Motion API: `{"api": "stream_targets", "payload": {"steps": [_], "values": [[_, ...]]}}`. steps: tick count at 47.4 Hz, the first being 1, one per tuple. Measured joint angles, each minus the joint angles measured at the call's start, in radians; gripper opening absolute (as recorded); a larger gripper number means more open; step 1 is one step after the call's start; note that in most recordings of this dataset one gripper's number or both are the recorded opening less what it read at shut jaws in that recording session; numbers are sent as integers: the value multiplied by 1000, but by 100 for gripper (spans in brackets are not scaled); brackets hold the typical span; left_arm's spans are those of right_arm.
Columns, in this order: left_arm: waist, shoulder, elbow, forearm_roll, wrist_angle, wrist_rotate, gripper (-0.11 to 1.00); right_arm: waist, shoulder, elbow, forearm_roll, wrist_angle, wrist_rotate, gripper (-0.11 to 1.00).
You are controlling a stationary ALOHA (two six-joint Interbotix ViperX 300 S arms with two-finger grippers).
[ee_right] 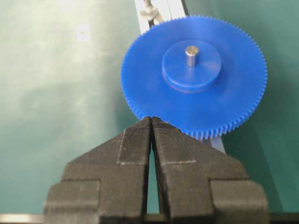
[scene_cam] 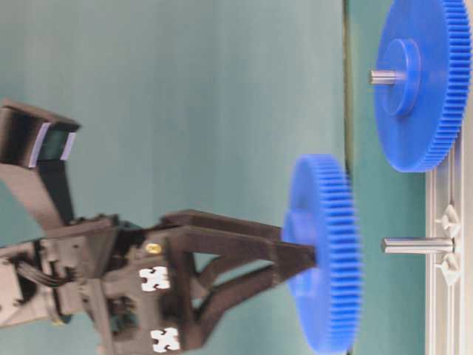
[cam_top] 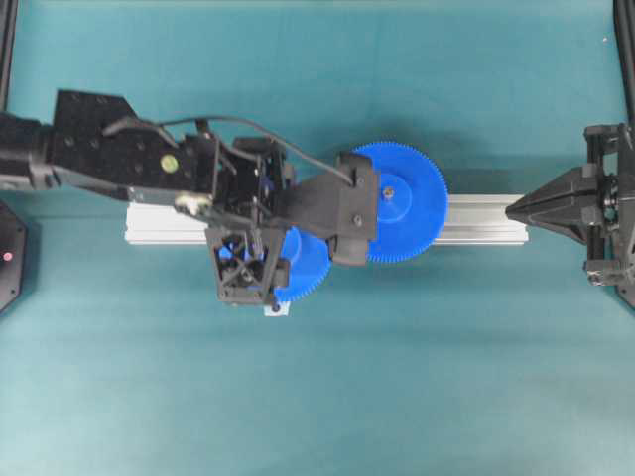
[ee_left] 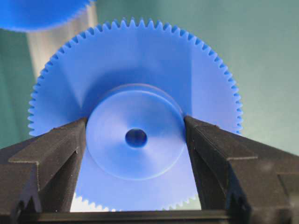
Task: Insert the small gear onto the shaft.
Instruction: 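Carry the blue gear with the left gripper over the empty left shaft, then align the gear's hole with the shaft and lower it, meshing with the large gear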
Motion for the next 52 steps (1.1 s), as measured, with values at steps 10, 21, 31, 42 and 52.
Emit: {"api": "stream_targets", "payload": {"steps": [10,21,31,42,52], "values": [[20,0,0,0,6,9,70,0,0,2,0,-2,0,8],[38,-2,2,2,-2,8,70,2,0,2,0,0,0,8],[51,-2,21,2,-40,9,70,0,0,2,2,0,0,8],[61,-2,58,2,-64,9,70,0,-2,0,0,-2,0,8],[67,0,77,0,-92,9,70,0,-14,0,0,-2,0,8]]}}
